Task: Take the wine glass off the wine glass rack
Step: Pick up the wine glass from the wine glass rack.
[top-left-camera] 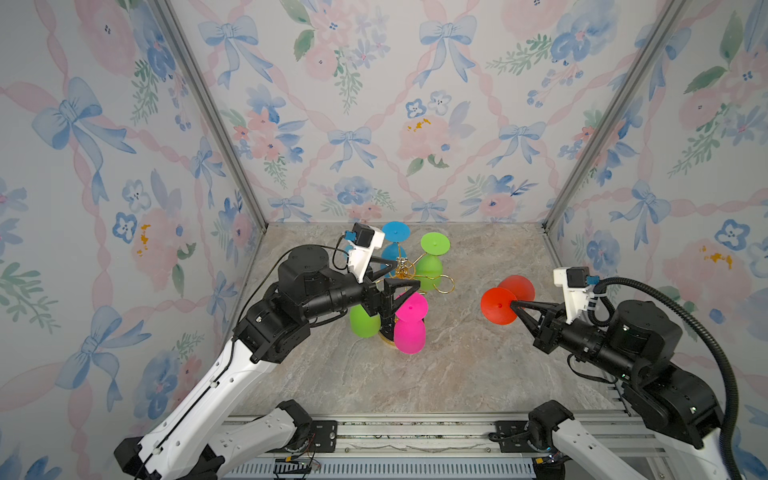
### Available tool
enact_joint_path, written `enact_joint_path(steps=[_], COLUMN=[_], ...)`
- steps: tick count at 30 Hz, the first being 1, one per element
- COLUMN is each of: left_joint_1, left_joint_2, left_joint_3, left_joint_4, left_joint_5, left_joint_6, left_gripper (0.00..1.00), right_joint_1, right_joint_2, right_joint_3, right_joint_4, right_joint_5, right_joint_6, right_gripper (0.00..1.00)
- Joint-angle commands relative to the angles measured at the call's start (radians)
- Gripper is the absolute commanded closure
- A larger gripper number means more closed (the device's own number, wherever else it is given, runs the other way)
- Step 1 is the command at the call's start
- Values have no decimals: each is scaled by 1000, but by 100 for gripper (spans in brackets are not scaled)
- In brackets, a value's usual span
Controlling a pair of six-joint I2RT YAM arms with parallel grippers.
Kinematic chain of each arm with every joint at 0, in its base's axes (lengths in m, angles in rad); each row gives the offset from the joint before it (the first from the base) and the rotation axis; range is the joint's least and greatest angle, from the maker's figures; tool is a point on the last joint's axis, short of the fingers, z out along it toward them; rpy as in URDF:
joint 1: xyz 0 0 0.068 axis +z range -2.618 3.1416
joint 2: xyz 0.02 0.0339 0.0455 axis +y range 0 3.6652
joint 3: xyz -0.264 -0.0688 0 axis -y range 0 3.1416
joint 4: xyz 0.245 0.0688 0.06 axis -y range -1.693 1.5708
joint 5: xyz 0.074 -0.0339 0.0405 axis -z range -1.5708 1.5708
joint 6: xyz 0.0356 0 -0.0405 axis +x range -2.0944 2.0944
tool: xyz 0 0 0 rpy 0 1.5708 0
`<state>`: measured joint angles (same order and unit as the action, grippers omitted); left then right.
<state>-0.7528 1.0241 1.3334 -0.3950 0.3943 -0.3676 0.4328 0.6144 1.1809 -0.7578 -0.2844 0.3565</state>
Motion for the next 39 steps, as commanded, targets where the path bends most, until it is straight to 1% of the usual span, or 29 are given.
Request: enact_joint_path(steps=[1,5,8,13,17,20,21,23,29,32,36,39], left_joint_1=[-96,-188,-225,-246,-251,-253,-253,-252,-254,-256,-258,-258], left_joint_2=[42,115,157,200,222,233,237,245,267,278,275,278], left_joint_3=[51,91,103,93,98,97,97,96,96,97,98,100], left_joint_4=[2,4,25,109,161,214,227,250,273,287,303,318], left_joint_5=[-46,-35,-24,47,88,142,160,196,234,254,256,264], left_joint_6=[26,41,43,16,11,-7,-14,-26,-45,-54,-56,-60], left_gripper=[14,18,20,27,30,39,40,41,39,43,45,50], right_joint_1=[-6,-5,-5,-6,-5,-4,-3,-3,-3,-3,-3,-4], right_joint_2=[-13,-26,-50,-89,-81,-79,-81,-83,-87,-88,-86,-83], right_joint_3=[0,-29,-45,-46,-23,-24,-27,-32,-47,-49,-47,-52], right_joint_4=[87,141,182,232,223,247,259,277,320,333,337,340], right_joint_5=[-36,-98,-136,-177,-214,-259,-270,-284,-320,-322,-327,-329], right_joint_6=[-40,-56,-75,-113,-141,-138,-137,-134,-144,-151,-157,-155], right_gripper=[100,100,100,100,100,100,100,100,100,100,100,100])
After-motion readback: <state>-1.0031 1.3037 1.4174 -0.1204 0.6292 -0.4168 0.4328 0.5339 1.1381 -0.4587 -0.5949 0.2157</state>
